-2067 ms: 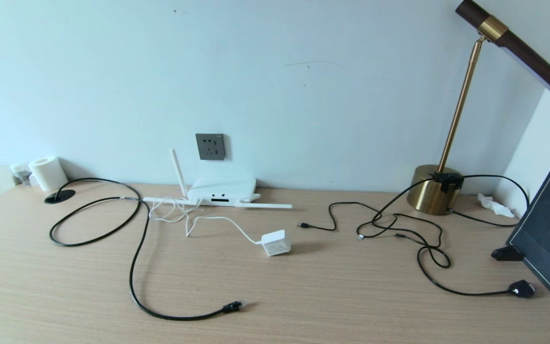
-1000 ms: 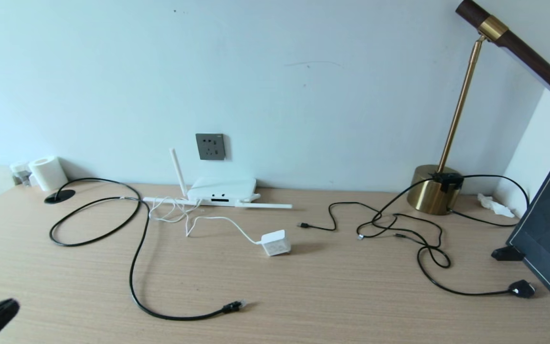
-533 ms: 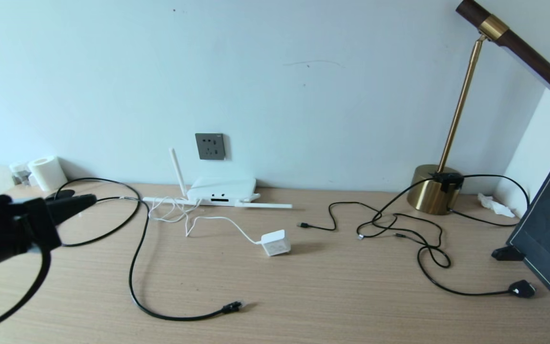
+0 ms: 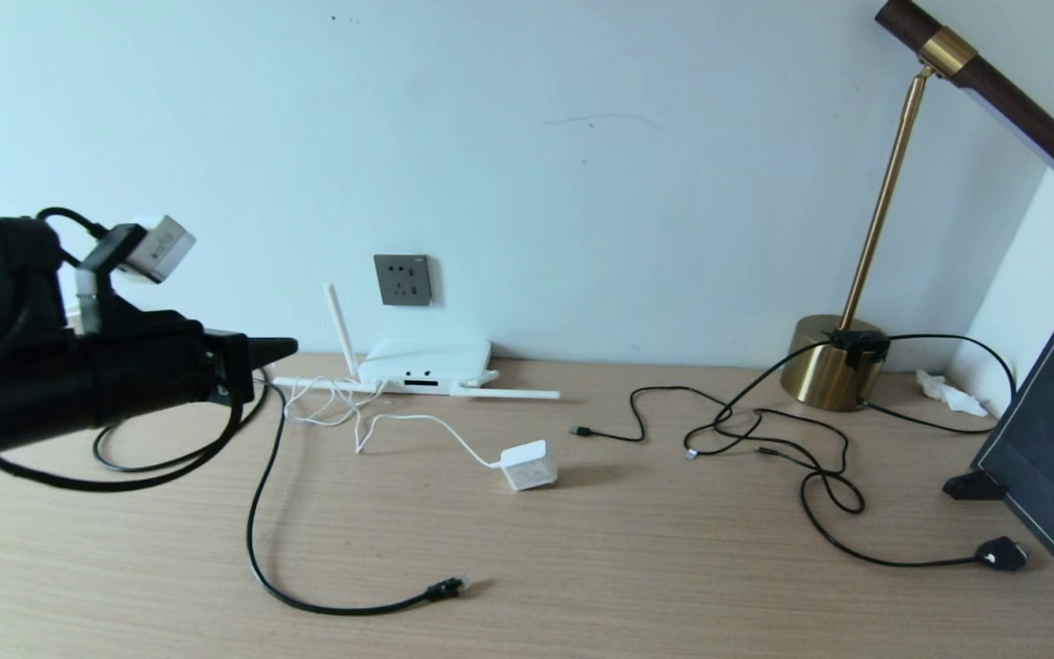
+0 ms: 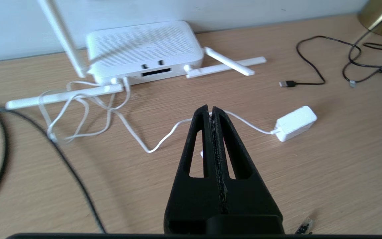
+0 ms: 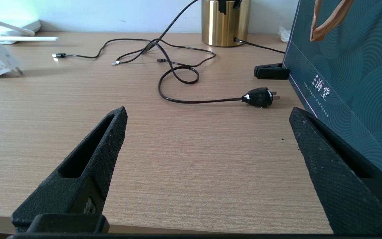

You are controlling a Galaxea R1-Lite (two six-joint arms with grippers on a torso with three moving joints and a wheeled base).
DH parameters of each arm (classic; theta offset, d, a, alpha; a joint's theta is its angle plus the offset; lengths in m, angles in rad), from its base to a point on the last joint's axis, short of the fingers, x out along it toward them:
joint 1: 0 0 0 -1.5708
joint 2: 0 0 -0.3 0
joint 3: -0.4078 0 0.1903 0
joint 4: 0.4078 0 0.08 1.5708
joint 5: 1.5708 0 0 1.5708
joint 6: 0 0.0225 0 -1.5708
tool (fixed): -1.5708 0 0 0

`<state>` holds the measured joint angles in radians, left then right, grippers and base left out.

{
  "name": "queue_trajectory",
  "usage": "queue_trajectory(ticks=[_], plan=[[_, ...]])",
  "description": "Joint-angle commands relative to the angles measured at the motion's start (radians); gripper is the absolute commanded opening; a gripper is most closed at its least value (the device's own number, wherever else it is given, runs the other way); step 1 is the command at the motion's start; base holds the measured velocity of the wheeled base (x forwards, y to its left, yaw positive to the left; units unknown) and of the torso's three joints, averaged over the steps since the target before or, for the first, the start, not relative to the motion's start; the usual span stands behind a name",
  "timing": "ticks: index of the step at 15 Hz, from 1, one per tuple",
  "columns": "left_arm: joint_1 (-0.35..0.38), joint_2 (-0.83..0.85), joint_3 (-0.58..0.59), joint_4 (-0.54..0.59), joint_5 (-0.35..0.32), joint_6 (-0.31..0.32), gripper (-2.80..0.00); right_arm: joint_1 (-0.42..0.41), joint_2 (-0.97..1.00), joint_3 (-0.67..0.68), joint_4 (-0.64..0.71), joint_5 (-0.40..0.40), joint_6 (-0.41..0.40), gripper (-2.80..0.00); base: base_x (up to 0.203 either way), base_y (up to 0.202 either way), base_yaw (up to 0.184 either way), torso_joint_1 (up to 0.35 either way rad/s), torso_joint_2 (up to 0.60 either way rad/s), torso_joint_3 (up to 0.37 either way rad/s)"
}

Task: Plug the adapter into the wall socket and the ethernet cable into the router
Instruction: Pick up plug

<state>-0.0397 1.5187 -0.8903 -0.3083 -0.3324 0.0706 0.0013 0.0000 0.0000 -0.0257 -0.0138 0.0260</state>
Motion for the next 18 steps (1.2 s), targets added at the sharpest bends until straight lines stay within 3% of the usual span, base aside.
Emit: queue_trajectory(ticks=[1, 5, 7, 9, 11, 12, 14, 18], plan=[[-0.046, 0.097, -0.042, -0.006, -0.036, 0.007, -2.8, 0.0, 0.0, 0.011, 0.0, 0.0, 0.0, 0.0, 0.0, 0.0, 0.0, 0.0, 0.0, 0.0], [-0.135, 0.212, -0.195, 0.003, -0.224, 0.011, -2.8, 0.0, -0.002, 0.011, 0.0, 0.0, 0.0, 0.0, 0.0, 0.0, 0.0, 0.0, 0.0, 0.0], [-0.227, 0.25, -0.25, 0.008, -0.247, 0.016, -2.8, 0.0, -0.001, 0.012, 0.0, 0.0, 0.0, 0.0, 0.0, 0.0, 0.0, 0.0, 0.0, 0.0], [-0.303, 0.31, -0.301, 0.008, -0.254, 0.065, -2.8, 0.001, 0.0, 0.012, 0.0, 0.0, 0.0, 0.0, 0.0, 0.0, 0.0, 0.0, 0.0, 0.0], [-0.335, 0.353, -0.347, 0.009, -0.255, 0.097, -2.8, 0.0, -0.001, 0.012, 0.0, 0.0, 0.0, 0.0, 0.0, 0.0, 0.0, 0.0, 0.0, 0.0], [-0.342, 0.362, -0.358, 0.009, -0.255, 0.104, 0.0, 0.001, 0.0, 0.011, 0.0, 0.0, 0.0, 0.0, 0.0, 0.0, 0.0, 0.0, 0.0, 0.0], [-0.34, 0.366, -0.356, 0.008, -0.256, 0.128, 0.0, 0.0, 0.0, 0.012, 0.001, 0.0, 0.0, 0.0, 0.0, 0.0, 0.0, 0.0, 0.0, 0.0], [-0.319, 0.414, -0.326, 0.006, -0.292, 0.249, 0.0, 0.001, 0.0, 0.011, 0.0, 0.0, 0.0, 0.0, 0.0, 0.0, 0.0, 0.0, 0.0, 0.0]])
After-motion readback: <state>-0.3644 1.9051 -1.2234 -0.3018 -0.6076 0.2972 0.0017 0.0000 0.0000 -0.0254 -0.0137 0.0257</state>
